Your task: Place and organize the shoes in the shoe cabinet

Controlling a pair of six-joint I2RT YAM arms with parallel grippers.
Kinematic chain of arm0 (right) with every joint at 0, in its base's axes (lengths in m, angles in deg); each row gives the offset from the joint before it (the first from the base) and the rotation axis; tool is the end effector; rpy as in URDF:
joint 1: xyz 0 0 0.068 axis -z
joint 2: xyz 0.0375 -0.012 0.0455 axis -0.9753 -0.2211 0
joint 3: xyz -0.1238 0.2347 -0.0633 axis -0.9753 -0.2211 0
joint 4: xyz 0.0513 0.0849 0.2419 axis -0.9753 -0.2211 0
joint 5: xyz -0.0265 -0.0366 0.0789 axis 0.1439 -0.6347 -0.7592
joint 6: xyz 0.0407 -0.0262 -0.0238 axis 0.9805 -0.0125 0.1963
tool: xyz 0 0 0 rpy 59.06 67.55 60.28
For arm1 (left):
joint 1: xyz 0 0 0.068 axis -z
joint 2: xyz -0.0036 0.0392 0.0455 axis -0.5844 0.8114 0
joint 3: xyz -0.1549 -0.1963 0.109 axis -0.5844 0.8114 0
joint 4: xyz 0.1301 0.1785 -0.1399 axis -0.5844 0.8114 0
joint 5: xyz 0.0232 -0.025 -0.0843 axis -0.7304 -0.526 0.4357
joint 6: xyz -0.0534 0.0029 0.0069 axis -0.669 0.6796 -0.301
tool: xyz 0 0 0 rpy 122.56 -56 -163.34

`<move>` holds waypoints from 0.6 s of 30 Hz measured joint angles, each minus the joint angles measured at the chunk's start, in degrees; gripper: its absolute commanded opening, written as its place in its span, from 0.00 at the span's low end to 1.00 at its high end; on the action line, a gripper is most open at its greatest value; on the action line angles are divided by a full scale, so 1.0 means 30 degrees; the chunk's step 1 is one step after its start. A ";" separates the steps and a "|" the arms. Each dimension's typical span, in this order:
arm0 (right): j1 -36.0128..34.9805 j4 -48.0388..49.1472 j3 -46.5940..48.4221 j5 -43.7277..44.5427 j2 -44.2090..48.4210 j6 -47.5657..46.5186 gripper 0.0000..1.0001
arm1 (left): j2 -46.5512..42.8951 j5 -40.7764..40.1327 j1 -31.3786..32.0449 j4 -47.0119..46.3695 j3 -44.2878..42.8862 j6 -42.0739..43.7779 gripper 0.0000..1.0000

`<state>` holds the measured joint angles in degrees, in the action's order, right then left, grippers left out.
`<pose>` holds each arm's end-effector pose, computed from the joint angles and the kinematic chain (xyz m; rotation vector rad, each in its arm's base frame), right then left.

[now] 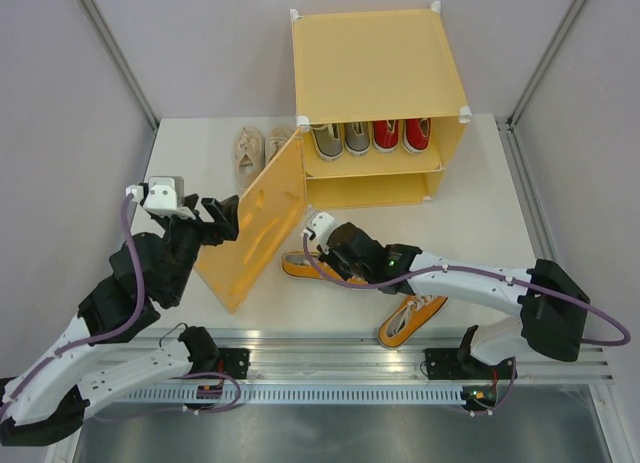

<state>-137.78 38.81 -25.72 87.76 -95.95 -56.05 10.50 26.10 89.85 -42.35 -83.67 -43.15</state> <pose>0.1592 0.2628 0.2359 -0.9866 2.0676 0.2692 0.0775 -0.0644 0.4244 -0.0002 1.5809 -0.2662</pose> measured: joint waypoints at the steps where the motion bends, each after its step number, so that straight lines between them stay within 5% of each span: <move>1: 0.0000 0.0168 0.0015 -0.0299 0.0211 -0.1049 0.01 | -0.0058 -0.0066 0.0000 -0.0051 0.0058 0.0007 0.84; 10: 0.0015 -0.0080 0.0015 -0.2863 0.1778 -0.8036 0.07 | -0.0022 -0.0189 0.0000 -0.0444 0.0335 0.0087 0.84; 14: 0.0080 -0.0954 -0.0044 -0.3468 0.2047 -0.8947 0.42 | -0.0022 -0.0197 0.0000 -0.0474 0.0342 0.0138 0.84; 18: 0.0248 -0.1472 -0.0044 -0.3075 0.2652 -0.7745 0.59 | -0.0022 -0.0189 0.0000 -0.0583 0.0372 0.0153 0.84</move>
<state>-137.04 34.39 -25.85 78.53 -88.00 -79.28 10.44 25.54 89.85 -44.10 -82.55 -42.69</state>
